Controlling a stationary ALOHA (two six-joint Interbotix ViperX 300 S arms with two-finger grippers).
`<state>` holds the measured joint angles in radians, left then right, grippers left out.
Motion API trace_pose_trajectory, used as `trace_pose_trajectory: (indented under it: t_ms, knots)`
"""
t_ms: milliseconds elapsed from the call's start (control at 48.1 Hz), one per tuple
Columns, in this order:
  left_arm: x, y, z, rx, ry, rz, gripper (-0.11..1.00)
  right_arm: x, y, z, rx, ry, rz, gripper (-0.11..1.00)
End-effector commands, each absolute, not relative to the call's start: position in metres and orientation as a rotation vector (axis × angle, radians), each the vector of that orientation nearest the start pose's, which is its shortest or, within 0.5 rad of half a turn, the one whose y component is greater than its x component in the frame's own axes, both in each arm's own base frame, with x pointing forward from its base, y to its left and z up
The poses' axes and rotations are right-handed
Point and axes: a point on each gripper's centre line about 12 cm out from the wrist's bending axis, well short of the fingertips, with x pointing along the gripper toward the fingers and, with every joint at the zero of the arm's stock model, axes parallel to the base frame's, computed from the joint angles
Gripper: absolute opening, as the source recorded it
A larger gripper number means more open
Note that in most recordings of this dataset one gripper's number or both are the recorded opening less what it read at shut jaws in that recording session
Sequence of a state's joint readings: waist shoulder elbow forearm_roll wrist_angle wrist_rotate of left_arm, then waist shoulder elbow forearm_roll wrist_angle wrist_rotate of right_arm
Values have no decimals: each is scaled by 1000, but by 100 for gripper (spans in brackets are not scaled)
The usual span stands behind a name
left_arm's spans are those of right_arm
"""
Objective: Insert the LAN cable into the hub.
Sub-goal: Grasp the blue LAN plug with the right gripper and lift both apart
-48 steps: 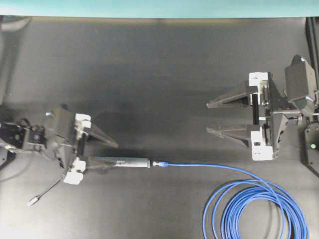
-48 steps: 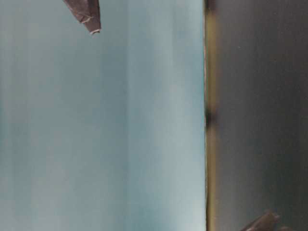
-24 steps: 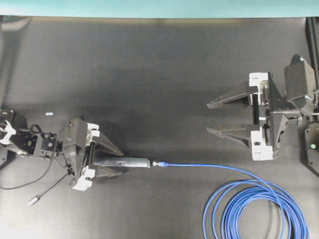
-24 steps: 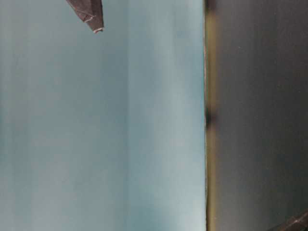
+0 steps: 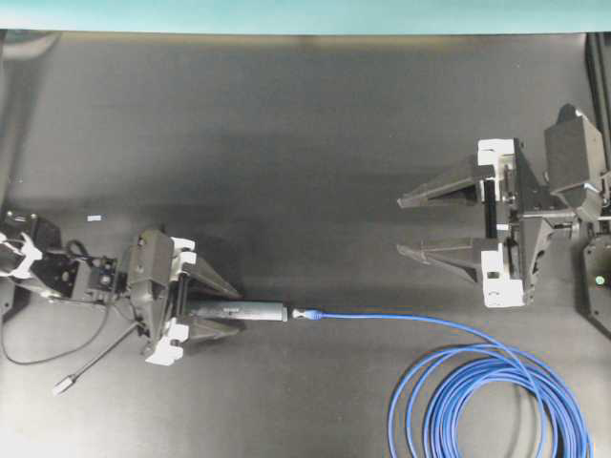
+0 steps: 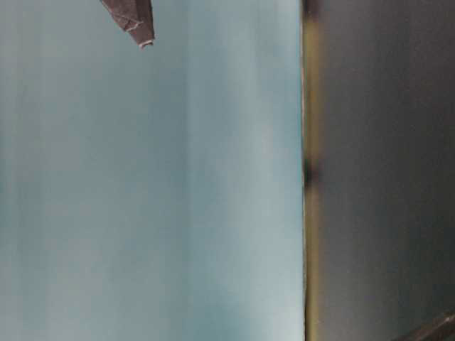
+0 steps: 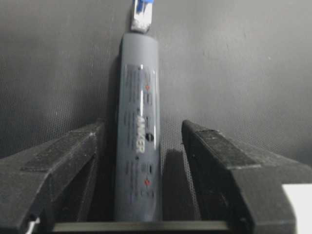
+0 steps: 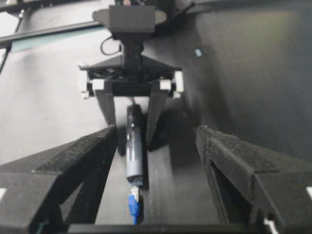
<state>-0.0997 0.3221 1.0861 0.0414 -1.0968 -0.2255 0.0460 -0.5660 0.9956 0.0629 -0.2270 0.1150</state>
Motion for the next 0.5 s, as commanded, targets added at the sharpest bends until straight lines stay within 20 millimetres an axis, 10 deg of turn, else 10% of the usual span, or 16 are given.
trace_pose_trajectory:
  t_ms: [0, 187, 478]
  knots:
    - [315, -36, 60, -186, 324, -105, 59, 279, 15, 268, 178, 193, 27, 64]
    - [317, -37, 54, -156, 386, -106, 28, 278, 18, 265, 175, 200, 38, 64]
    - [320, -33, 80, -146, 388, -93, 28, 276, 32, 231, 165, 333, 76, 64]
